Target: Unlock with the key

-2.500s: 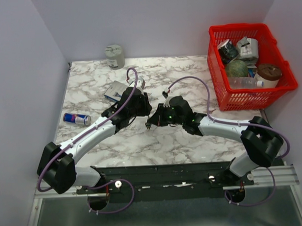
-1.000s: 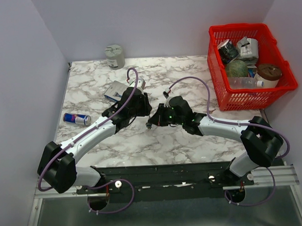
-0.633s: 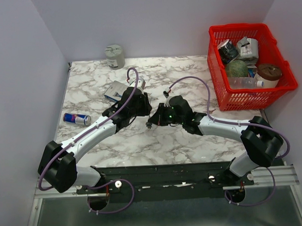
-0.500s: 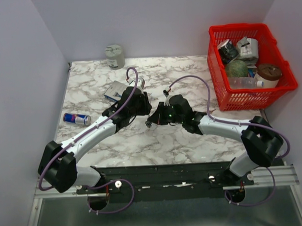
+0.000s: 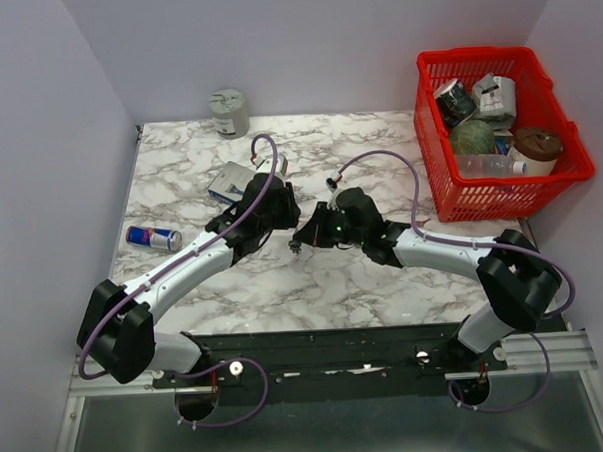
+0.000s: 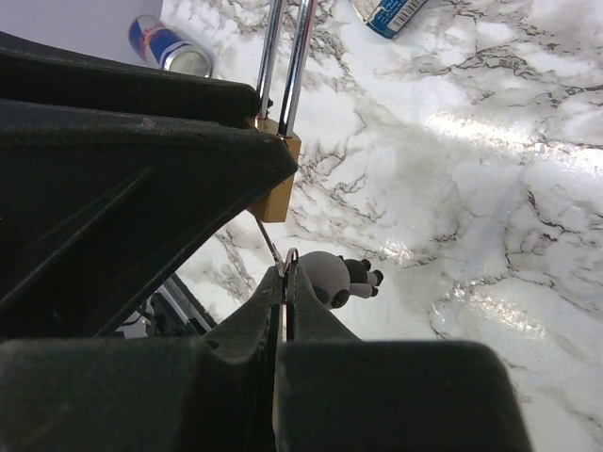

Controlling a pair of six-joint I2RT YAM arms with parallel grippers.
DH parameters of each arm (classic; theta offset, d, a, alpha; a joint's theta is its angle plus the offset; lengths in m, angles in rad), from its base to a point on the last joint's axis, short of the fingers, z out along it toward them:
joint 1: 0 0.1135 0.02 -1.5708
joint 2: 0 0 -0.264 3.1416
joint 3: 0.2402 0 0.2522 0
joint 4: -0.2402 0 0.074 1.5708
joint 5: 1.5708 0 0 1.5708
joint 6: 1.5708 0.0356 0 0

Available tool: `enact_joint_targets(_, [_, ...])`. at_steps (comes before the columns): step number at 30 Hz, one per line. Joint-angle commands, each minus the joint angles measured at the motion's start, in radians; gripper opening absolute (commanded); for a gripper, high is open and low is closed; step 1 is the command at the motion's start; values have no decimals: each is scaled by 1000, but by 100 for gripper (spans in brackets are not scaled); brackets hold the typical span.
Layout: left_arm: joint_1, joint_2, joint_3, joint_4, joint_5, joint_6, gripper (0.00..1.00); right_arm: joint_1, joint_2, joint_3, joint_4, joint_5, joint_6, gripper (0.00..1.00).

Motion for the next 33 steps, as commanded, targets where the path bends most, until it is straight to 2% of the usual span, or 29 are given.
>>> enact_joint_targets(1, [-6,-1,-14,-3,-51,0,0,-10,15,-12,63,-4,37,1])
enact_joint_targets(15, [-10,-9,-21,14,-54,0,0,-10,52,8,75,-52,45,1])
enact_joint_targets(33, [-16,0,-18,8,-54,-1,0,-8,58,-43,115,-80,74,1])
